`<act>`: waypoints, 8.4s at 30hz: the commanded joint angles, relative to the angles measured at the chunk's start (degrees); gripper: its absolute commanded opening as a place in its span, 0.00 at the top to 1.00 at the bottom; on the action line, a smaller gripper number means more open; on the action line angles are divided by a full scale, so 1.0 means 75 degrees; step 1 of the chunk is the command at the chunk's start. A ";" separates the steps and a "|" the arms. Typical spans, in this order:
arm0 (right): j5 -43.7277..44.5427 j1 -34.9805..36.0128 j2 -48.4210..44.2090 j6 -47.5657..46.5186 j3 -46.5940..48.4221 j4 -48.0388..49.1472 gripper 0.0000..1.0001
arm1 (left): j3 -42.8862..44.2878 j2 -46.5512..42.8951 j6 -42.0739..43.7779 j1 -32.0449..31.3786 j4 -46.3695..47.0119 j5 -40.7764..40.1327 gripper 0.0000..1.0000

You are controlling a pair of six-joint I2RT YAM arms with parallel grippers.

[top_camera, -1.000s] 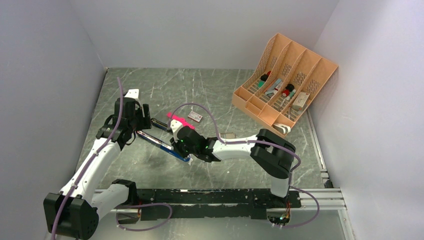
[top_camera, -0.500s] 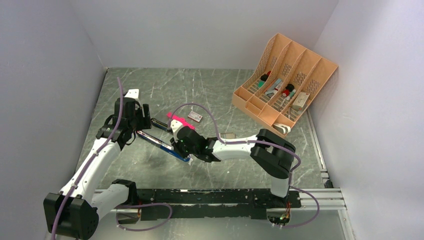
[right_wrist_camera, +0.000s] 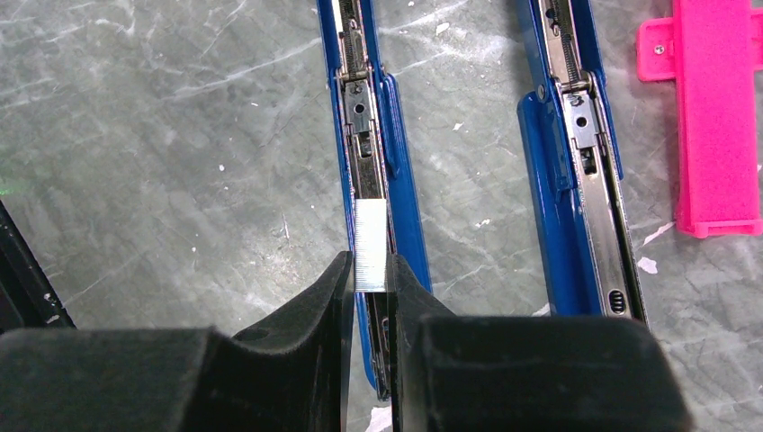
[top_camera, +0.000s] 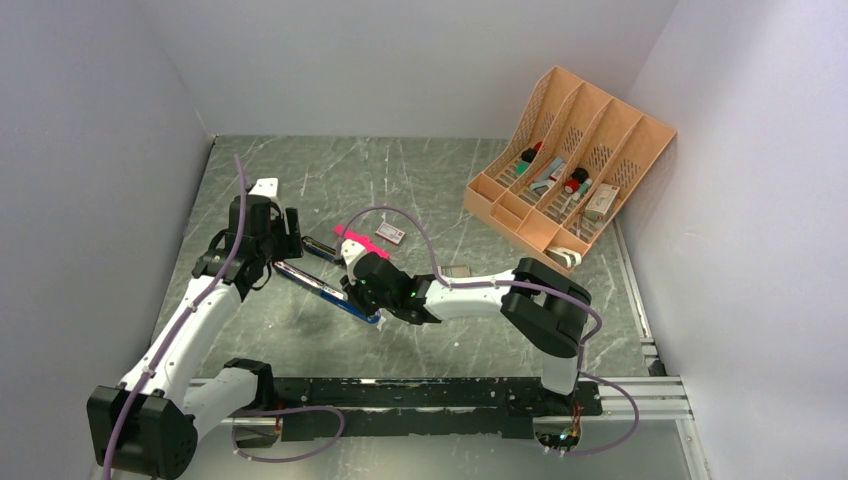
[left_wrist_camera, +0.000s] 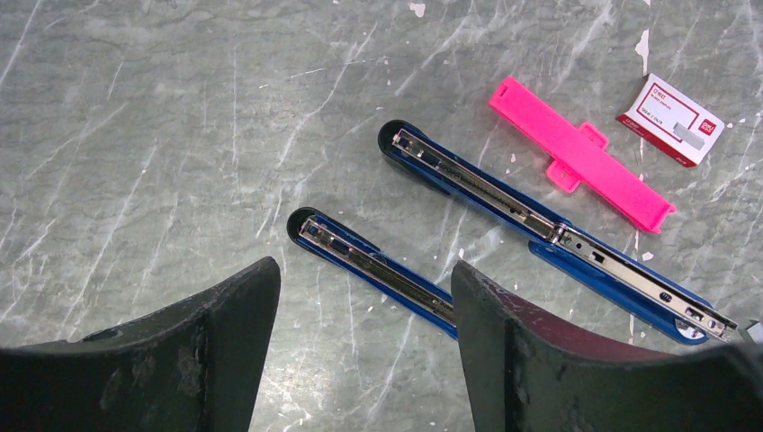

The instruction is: Load the staples into the stapler

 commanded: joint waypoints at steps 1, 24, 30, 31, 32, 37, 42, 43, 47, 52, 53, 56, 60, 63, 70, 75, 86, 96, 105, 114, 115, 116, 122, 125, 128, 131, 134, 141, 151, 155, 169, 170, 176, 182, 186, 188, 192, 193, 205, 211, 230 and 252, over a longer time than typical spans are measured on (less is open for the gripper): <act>0.0250 -0.0031 -0.0017 0.0005 0.0137 -0.0374 1.00 | 0.0022 -0.0061 0.0102 -0.0045 0.0220 0.0166 0.26; 0.0051 -0.0033 0.0368 -0.0169 0.0805 -0.1394 1.00 | 0.0013 -0.0051 0.0103 -0.0045 0.0238 0.0178 0.26; 0.0160 -0.0042 0.0309 -0.0194 0.0823 -0.1478 1.00 | 0.0019 -0.0052 0.0110 -0.0045 0.0229 0.0178 0.26; 0.0168 -0.0043 0.0305 -0.0204 0.0832 -0.1491 1.00 | 0.0021 -0.0051 0.0114 -0.0045 0.0228 0.0178 0.26; 0.0175 -0.0042 0.0304 -0.0213 0.0842 -0.1500 1.00 | 0.0014 -0.0052 0.0114 -0.0045 0.0237 0.0178 0.26; 0.0101 -0.0078 0.0276 -0.0219 0.0861 -0.1563 1.00 | 0.0018 -0.0060 0.0114 -0.0046 0.0236 0.0178 0.26; 0.0034 -0.0166 0.0231 -0.0209 0.0861 -0.1633 1.00 | 0.0022 -0.0062 0.0111 -0.0051 0.0232 0.0190 0.26; 0.0019 -0.0177 0.0210 -0.0207 0.0869 -0.1654 1.00 | 0.0014 -0.0061 0.0108 -0.0047 0.0237 0.0190 0.26; -0.0087 -0.0261 0.0182 -0.0204 0.0954 -0.1822 1.00 | 0.0021 -0.0064 0.0107 -0.0051 0.0237 0.0190 0.26; -0.0208 -0.0320 0.0216 -0.0255 0.1107 -0.2046 1.00 | 0.0022 -0.0071 0.0114 -0.0048 0.0230 0.0190 0.26; -0.0228 -0.0317 0.0227 -0.0263 0.1151 -0.2089 1.00 | 0.0022 -0.0063 0.0113 -0.0048 0.0230 0.0190 0.26; -0.0250 -0.0326 0.0240 -0.0313 0.1284 -0.2253 1.00 | 0.0019 -0.0062 0.0113 -0.0045 0.0238 0.0190 0.26; -0.0427 -0.0326 0.0320 -0.0381 0.1476 -0.2483 1.00 | 0.0017 -0.0070 0.0111 -0.0045 0.0238 0.0190 0.26; -0.0564 -0.0336 0.0344 -0.0401 0.1520 -0.2528 1.00 | 0.0022 -0.0072 0.0111 -0.0054 0.0232 0.0196 0.26; -0.0896 -0.0329 0.0396 -0.0461 0.1568 -0.2526 1.00 | 0.0023 -0.0077 0.0114 -0.0047 0.0230 0.0202 0.26; -0.0947 -0.0327 0.0234 -0.0496 0.1419 -0.2218 1.00 | 0.0017 -0.0072 0.0114 -0.0045 0.0237 0.0190 0.26; -0.1043 -0.0729 -0.0173 -0.0742 0.0974 -0.1694 1.00 | 0.0028 -0.0086 0.0112 -0.0054 0.0226 0.0172 0.26; -0.1317 -0.0811 -0.0131 -0.1094 0.0940 -0.1568 1.00 | 0.0025 -0.0076 0.0126 -0.0048 0.0227 0.0190 0.26; -0.1274 -0.0710 -0.0111 -0.1203 0.0945 -0.1565 1.00 | 0.0022 -0.0074 0.0125 -0.0054 0.0225 0.0190 0.26; -0.1346 -0.0651 -0.0006 -0.1272 0.0997 -0.1682 1.00 | 0.0018 -0.0072 0.0118 -0.0055 0.0226 0.0199 0.26; -0.1354 -0.0637 -0.0006 -0.1273 0.1005 -0.1682 1.00 | 0.0022 -0.0075 0.0125 -0.0053 0.0237 0.0201 0.26; -0.1354 -0.0640 0.0005 -0.1282 0.1007 -0.1692 1.00 | 0.0018 -0.0073 0.0126 -0.0054 0.0233 0.0202 0.26; -0.1448 -0.0624 0.0052 -0.1329 0.1041 -0.1736 1.00 | 0.0023 -0.0076 0.0125 -0.0047 0.0237 0.0202 0.26; -0.1489 -0.0612 0.0088 -0.1366 0.1064 -0.1783 1.00 | 0.0023 -0.0078 0.0120 -0.0052 0.0238 0.0213 0.26; -0.1499 -0.0597 0.0129 -0.1389 0.1105 -0.1833 1.00 | 0.0023 -0.0084 0.0126 -0.0055 0.0237 0.0213 0.26; -0.1501 -0.0593 0.0164 -0.1400 0.1127 -0.1877 1.00 | 0.0020 -0.0086 0.0126 -0.0046 0.0235 0.0213 0.26; -0.1496 -0.0594 0.0192 -0.1408 0.1151 -0.1901 1.00 | 0.0023 -0.0084 0.0126 -0.0045 0.0235 0.0213 0.26; -0.1472 -0.0583 0.0251 -0.1414 0.1193 -0.1973 1.00 | 0.0008 -0.0088 0.0126 -0.0046 0.0237 0.0213 0.26; -0.1613 -0.0570 0.0299 -0.1438 0.1212 -0.2013 1.00 | 0.0021 -0.0081 0.0123 -0.0049 0.0231 0.0224 0.26; -0.1847 -0.0542 0.0292 -0.1481 0.1212 -0.2001 1.00 | 0.0015 -0.0083 0.0126 -0.0048 0.0238 0.0224 0.26; -0.2429 -0.0467 0.0391 -0.1590 0.1289 -0.2069 1.00 | 0.0013 -0.0083 0.0136 -0.0048 0.0237 0.0225 0.26; -0.2427 -0.0460 0.0395 -0.1584 0.1290 -0.2063 1.00 | 0.0017 -0.0084 0.0137 -0.0048 0.0238 0.0225 0.26; -0.1810 -0.0465 0.0181 -0.1440 0.1149 -0.1838 1.00 | 0.0017 -0.0084 0.0135 -0.0053 0.0231 0.0224 0.26; -0.1314 -0.0460 -0.0278 -0.1215 0.0732 -0.1217 1.00 | 0.0016 -0.0074 0.0137 -0.0048 0.0237 0.0225 0.26; -0.1192 -0.0468 -0.0237 -0.1092 0.0747 -0.1249 1.00 | 0.0016 -0.0073 0.0136 -0.0050 0.0238 0.0229 0.26; -0.1241 -0.0458 -0.0114 -0.1098 0.0847 -0.1400 1.00 | 0.0014 -0.0076 0.0131 -0.0055 0.0243 0.0237 0.26; -0.1378 -0.0418 0.0000 -0.1101 0.0918 -0.1445 1.00 | 0.0017 -0.0077 0.0133 -0.0047 0.0235 0.0235 0.26; -0.1401 -0.0419 0.0021 -0.1109 0.0955 -0.1463 1.00 | 0.0019 -0.0076 0.0137 -0.0053 0.0242 0.0237 0.26; -0.1420 -0.0346 0.0108 -0.1075 0.1008 -0.1490 1.00 | 0.0010 -0.0086 0.0126 -0.0056 0.0235 0.0237 0.26; -0.1379 -0.0336 0.0213 -0.1052 0.1067 -0.1585 1.00 | 0.0003 -0.0086 0.0130 -0.0056 0.0242 0.0237 0.26; -0.1338 -0.0315 0.0135 -0.1040 0.1023 -0.1535 1.00 | 0.0003 -0.0087 0.0127 -0.0056 0.0249 0.0237 0.26; -0.1293 -0.0305 0.0090 -0.1004 0.0982 -0.1474 1.00 | 0.0015 -0.0100 0.0131 -0.0056 0.0239 0.0237 0.26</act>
